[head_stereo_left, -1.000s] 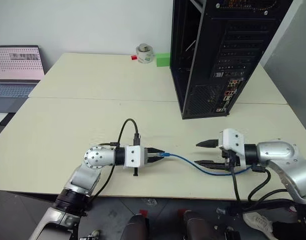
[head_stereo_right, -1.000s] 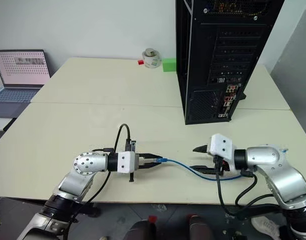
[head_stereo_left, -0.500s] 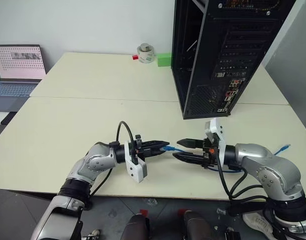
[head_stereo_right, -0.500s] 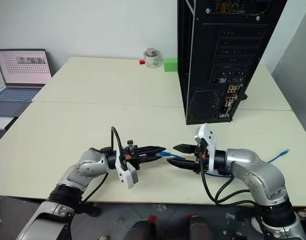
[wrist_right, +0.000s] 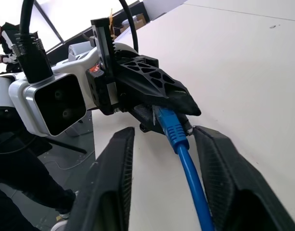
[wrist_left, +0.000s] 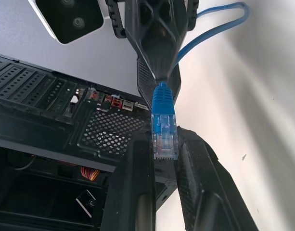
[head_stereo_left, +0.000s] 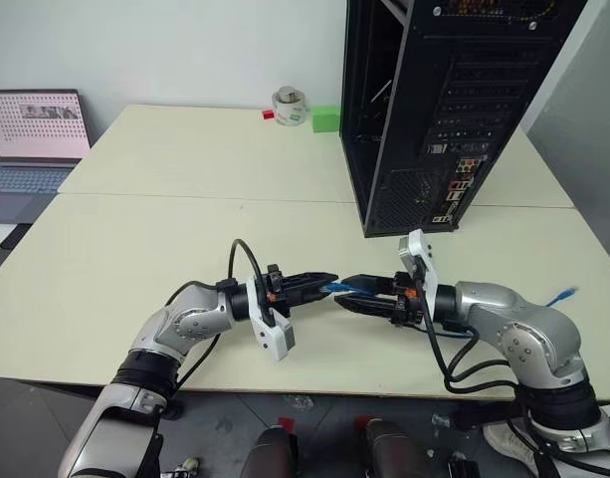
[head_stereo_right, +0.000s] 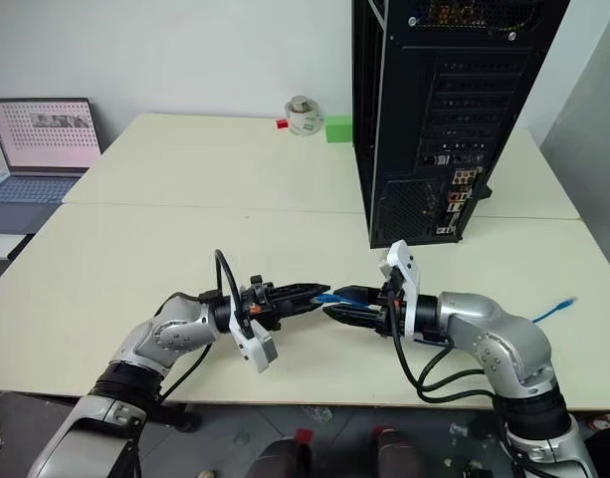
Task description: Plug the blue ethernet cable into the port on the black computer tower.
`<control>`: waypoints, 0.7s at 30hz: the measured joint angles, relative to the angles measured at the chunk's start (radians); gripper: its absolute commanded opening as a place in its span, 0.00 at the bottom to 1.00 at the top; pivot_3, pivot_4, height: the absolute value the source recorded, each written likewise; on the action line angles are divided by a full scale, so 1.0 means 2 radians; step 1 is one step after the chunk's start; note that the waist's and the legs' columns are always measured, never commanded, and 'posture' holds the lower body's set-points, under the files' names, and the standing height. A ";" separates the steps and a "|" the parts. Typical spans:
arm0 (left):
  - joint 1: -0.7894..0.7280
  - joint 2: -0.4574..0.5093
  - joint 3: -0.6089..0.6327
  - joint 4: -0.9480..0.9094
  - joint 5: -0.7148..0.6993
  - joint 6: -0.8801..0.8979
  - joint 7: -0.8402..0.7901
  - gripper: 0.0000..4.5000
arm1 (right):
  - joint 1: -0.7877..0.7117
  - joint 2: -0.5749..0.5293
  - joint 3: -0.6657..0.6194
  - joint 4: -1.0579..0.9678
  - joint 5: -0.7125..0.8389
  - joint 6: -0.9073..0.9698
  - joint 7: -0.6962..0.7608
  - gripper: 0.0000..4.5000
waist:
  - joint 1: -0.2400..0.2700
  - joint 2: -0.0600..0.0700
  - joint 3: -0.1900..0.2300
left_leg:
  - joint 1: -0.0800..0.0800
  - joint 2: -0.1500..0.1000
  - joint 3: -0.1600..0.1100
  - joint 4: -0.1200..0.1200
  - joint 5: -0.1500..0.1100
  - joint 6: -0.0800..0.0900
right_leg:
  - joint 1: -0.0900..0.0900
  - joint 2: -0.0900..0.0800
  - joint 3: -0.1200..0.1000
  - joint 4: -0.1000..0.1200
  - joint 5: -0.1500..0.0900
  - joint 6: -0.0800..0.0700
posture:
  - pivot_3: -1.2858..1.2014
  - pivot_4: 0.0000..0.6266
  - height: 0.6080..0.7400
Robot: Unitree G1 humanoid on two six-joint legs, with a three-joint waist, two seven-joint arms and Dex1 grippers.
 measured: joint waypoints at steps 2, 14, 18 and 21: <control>0.000 0.001 -0.004 0.000 0.002 0.000 0.006 0.06 | -0.001 0.000 0.000 0.001 0.001 0.000 -0.002 0.18 | 0.000 0.000 0.000 | 0.000 0.000 0.000 0.000 0.000 0.000 | 0.000 0.000 0.000 0.000 0.000 0.000 | 0.52 0.24 1.00; 0.000 0.007 -0.013 -0.003 0.007 0.012 0.027 0.06 | -0.010 0.005 -0.003 0.010 0.007 0.007 -0.007 0.00 | 0.000 0.000 0.000 | 0.000 0.000 0.000 0.000 0.000 0.000 | 0.000 0.000 0.000 0.000 0.000 0.000 | 0.52 0.24 1.00; 0.000 0.006 -0.015 -0.008 0.007 0.023 0.030 0.30 | -0.015 0.005 -0.006 0.011 0.015 0.012 -0.012 0.00 | 0.000 0.000 0.000 | 0.000 0.000 0.000 0.000 0.000 0.000 | 0.000 0.000 0.000 0.000 0.000 0.000 | 0.52 0.24 1.00; 0.000 0.006 -0.025 -0.009 -0.001 0.036 0.025 0.42 | -0.016 0.003 -0.007 0.011 0.018 0.013 -0.011 0.00 | 0.000 0.000 0.000 | 0.000 0.000 0.000 0.000 0.000 0.000 | 0.000 0.000 0.000 0.000 0.000 0.000 | 0.52 0.24 1.00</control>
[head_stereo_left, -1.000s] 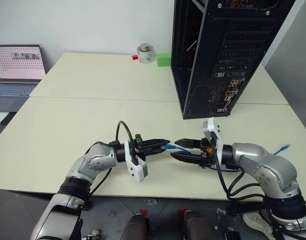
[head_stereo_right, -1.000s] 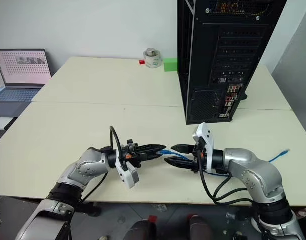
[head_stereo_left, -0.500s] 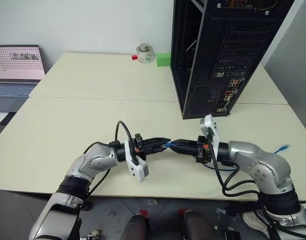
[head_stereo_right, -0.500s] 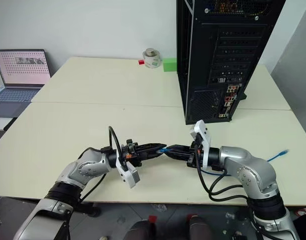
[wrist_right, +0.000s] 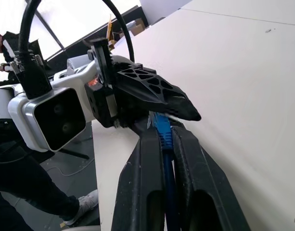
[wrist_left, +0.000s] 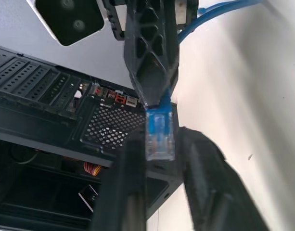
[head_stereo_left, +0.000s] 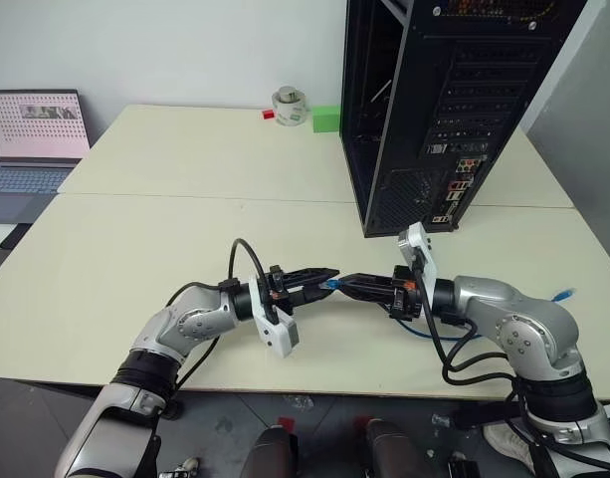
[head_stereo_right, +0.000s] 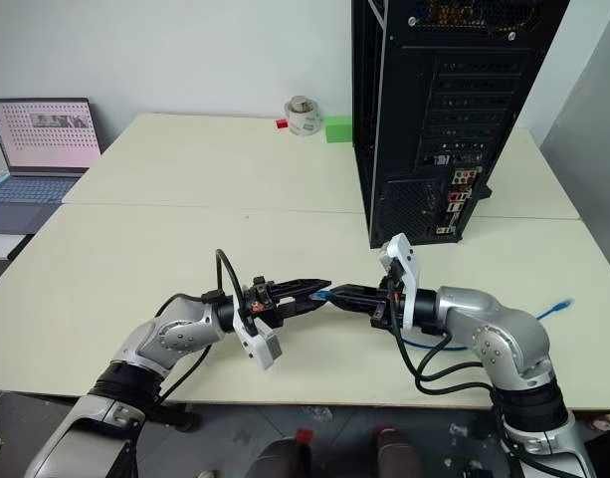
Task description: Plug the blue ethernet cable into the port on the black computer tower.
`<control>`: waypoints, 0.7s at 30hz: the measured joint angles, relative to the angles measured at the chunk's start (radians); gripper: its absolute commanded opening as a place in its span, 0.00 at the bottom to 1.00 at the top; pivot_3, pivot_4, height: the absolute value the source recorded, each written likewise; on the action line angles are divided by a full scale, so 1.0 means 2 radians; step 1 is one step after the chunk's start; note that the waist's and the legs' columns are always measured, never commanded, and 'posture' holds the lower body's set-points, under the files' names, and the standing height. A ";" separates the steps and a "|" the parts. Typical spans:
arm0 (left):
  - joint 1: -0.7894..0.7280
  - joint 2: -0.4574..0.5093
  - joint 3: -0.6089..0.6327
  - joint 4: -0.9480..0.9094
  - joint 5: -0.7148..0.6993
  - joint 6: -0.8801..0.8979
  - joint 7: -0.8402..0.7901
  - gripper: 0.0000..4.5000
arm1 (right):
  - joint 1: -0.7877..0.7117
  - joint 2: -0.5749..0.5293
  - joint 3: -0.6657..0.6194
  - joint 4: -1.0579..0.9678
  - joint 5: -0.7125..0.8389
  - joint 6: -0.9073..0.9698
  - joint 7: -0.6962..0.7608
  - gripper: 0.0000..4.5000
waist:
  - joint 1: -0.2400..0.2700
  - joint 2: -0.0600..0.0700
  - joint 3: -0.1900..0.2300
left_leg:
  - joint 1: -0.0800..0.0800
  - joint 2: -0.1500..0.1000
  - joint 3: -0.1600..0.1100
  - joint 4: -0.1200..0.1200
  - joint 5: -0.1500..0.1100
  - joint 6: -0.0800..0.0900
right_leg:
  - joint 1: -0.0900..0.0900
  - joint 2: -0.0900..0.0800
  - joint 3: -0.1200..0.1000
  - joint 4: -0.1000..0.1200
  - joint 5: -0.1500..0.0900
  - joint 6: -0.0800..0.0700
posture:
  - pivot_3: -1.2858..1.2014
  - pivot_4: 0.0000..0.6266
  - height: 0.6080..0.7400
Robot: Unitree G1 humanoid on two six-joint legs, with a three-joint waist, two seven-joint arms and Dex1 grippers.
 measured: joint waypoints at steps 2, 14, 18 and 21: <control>0.000 0.000 -0.008 0.000 -0.013 0.011 -0.008 0.50 | 0.000 -0.004 0.000 0.000 0.000 0.000 0.002 0.00 | 0.000 0.000 0.000 | 0.000 0.000 0.000 0.000 0.000 0.000 | 0.000 0.000 0.000 0.000 0.000 0.000 | 0.52 0.24 1.00; 0.034 -0.013 -0.015 -0.095 -0.214 0.264 -0.124 0.99 | 0.027 -0.050 -0.106 -0.034 -0.022 -0.016 -0.080 0.00 | 0.000 0.000 0.000 | 0.000 0.000 0.000 0.000 0.000 0.000 | 0.000 0.000 0.000 0.000 0.000 0.000 | 0.52 0.24 1.00; 0.031 -0.050 -0.014 -0.198 -0.332 0.494 -0.142 0.99 | 0.029 -0.039 -0.131 -0.042 -0.064 -0.037 -0.157 0.00 | -0.001 0.000 0.000 | 0.000 0.000 0.000 0.000 0.000 0.000 | 0.000 0.000 0.000 0.000 0.000 0.000 | 0.52 0.24 1.00; 0.014 -0.057 -0.012 -0.239 -0.369 0.602 -0.141 0.99 | 0.031 -0.026 -0.133 -0.044 -0.097 -0.050 -0.202 0.00 | -0.002 0.000 0.000 | 0.000 0.000 0.000 0.000 0.000 0.000 | 0.000 0.000 0.000 0.000 0.000 0.000 | 0.52 0.24 1.00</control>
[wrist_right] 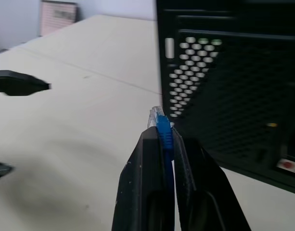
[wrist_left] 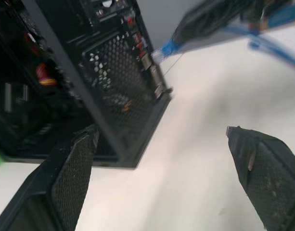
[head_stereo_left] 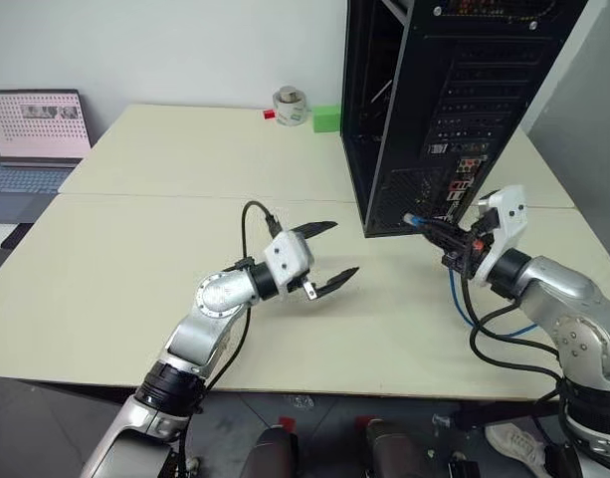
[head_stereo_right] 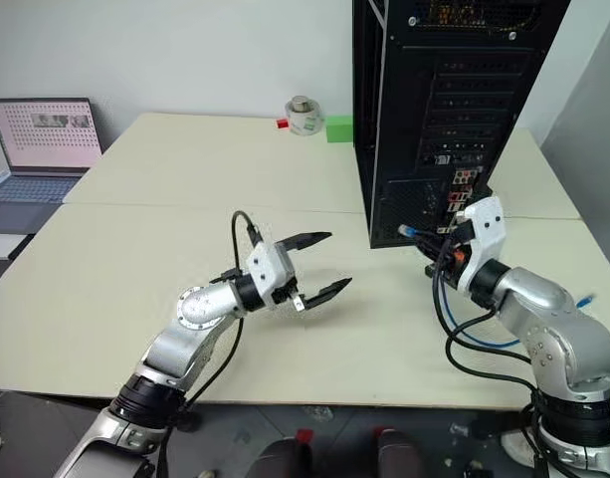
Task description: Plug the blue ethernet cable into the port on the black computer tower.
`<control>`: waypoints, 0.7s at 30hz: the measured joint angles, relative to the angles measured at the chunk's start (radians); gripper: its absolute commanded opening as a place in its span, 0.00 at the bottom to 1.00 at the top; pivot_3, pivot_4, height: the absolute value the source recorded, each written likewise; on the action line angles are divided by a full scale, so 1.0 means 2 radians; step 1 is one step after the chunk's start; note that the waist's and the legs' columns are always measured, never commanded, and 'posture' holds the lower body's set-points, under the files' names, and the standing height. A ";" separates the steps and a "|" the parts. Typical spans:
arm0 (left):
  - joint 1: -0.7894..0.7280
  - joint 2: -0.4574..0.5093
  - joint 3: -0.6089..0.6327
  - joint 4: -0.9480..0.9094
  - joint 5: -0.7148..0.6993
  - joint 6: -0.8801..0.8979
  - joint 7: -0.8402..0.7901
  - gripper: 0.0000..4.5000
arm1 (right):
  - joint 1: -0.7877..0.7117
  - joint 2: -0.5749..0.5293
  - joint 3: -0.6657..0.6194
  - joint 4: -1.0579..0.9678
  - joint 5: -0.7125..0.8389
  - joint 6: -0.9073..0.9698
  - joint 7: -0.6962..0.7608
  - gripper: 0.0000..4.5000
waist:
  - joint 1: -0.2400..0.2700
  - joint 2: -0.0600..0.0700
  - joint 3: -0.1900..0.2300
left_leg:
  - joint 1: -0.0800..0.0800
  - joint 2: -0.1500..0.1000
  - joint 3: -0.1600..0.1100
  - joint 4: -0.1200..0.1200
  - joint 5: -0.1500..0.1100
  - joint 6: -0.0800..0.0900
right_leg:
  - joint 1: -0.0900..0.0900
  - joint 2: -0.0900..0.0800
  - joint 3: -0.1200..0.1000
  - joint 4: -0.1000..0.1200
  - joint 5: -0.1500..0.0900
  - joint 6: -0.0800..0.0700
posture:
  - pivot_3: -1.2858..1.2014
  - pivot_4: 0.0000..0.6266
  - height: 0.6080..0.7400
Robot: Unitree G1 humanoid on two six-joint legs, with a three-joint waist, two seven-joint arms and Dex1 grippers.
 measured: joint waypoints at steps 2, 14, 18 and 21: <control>-0.024 -0.010 0.001 -0.016 -0.009 0.063 0.010 0.99 | -0.001 0.020 0.001 0.000 -0.031 -0.010 -0.046 0.00 | 0.000 0.000 0.000 | 0.000 -0.001 0.000 0.000 0.000 0.000 | 0.000 0.000 0.000 0.000 0.000 0.000 | 0.52 0.24 1.00; -0.085 -0.108 -0.038 0.004 0.106 0.149 0.121 0.99 | -0.018 0.062 0.018 0.033 -0.140 -0.052 -0.144 0.00 | 0.001 0.000 0.000 | 0.000 -0.002 0.000 0.000 0.000 0.000 | 0.000 0.000 0.001 0.000 0.000 0.000 | 0.52 0.24 1.00; -0.093 -0.134 -0.036 0.013 0.116 0.145 0.136 0.99 | -0.030 0.076 0.021 0.048 -0.154 -0.063 -0.154 0.00 | 0.001 0.000 0.000 | 0.000 -0.002 0.001 0.000 0.000 0.000 | 0.000 0.000 0.001 0.000 0.000 0.000 | 0.52 0.24 1.00; -0.093 -0.145 -0.028 0.023 0.115 0.141 0.140 0.99 | -0.037 0.089 0.021 0.068 -0.163 -0.077 -0.162 0.00 | 0.001 0.000 0.000 | 0.000 -0.002 0.001 0.000 0.000 0.000 | 0.000 0.000 0.001 0.000 0.000 0.000 | 0.52 0.24 1.00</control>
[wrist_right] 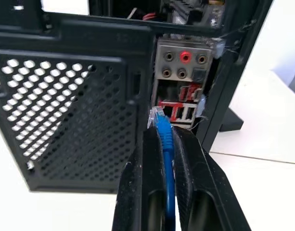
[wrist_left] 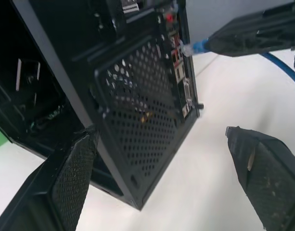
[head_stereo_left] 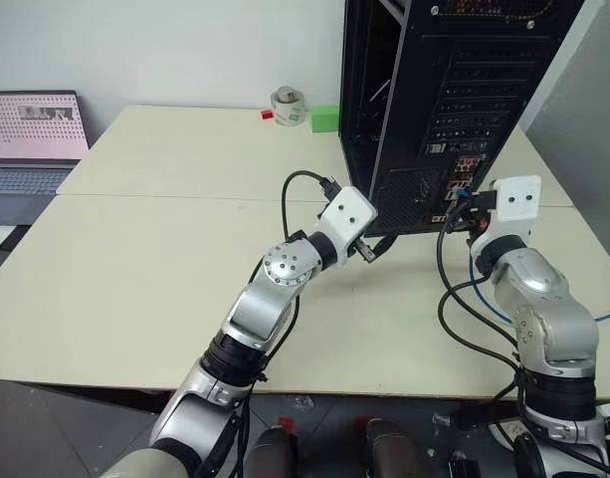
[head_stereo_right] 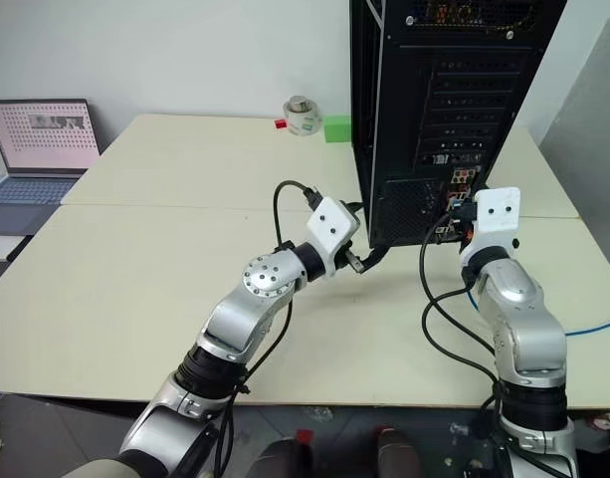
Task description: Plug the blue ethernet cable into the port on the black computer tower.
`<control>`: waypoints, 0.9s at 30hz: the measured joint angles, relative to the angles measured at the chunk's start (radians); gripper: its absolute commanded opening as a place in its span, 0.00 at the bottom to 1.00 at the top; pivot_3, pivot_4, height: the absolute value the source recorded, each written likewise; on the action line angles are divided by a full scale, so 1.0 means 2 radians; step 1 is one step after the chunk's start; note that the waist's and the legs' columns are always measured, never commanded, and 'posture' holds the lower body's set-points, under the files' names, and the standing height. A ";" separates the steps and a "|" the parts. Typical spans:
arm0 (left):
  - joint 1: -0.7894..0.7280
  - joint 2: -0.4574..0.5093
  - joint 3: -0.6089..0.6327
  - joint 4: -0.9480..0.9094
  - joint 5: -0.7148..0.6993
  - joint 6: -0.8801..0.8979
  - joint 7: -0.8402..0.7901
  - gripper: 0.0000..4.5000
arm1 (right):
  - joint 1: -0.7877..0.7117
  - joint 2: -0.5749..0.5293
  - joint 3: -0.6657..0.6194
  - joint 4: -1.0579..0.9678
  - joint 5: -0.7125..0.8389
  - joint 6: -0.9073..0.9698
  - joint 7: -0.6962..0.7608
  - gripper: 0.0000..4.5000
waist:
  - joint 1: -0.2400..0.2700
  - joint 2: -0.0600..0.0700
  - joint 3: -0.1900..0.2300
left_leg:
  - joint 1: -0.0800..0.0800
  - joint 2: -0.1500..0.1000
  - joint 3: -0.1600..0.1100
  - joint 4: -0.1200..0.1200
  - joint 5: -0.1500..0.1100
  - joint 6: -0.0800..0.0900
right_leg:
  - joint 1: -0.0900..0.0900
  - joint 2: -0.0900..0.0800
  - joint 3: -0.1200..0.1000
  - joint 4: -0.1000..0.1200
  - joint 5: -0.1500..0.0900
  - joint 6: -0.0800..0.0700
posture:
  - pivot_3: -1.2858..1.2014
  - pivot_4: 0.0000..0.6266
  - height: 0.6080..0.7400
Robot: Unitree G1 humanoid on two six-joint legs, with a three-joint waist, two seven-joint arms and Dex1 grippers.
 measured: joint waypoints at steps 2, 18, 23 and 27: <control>0.000 -0.004 0.005 0.000 -0.005 0.001 -0.006 0.99 | -0.004 0.004 0.000 0.016 -0.005 -0.009 -0.001 0.00 | 0.000 0.000 0.000 | 0.000 0.000 0.000 0.000 0.000 0.000 | 0.000 0.000 0.000 0.000 0.000 0.000 | 0.52 0.24 1.00; 0.000 -0.011 0.012 0.000 -0.012 0.018 -0.032 0.99 | -0.026 0.030 0.004 0.082 -0.038 -0.068 -0.002 0.00 | 0.000 0.000 0.000 | 0.000 0.000 0.000 0.000 0.000 0.000 | 0.000 0.000 0.000 0.000 0.000 0.000 | 0.52 0.24 1.00; 0.000 -0.010 0.012 0.000 -0.012 0.020 -0.032 0.99 | -0.029 0.031 0.005 0.088 -0.047 -0.073 -0.006 0.00 | 0.000 0.000 0.000 | 0.000 0.000 0.000 0.000 0.000 0.000 | 0.000 0.000 0.000 0.000 0.000 0.000 | 0.52 0.24 1.00; 0.000 -0.008 0.012 0.000 -0.012 0.020 -0.033 0.99 | -0.030 0.031 0.007 0.090 -0.053 -0.074 -0.006 0.00 | -0.001 0.000 0.000 | 0.000 0.000 0.000 0.000 0.000 0.000 | 0.000 0.000 0.000 0.000 0.000 0.000 | 0.52 0.24 1.00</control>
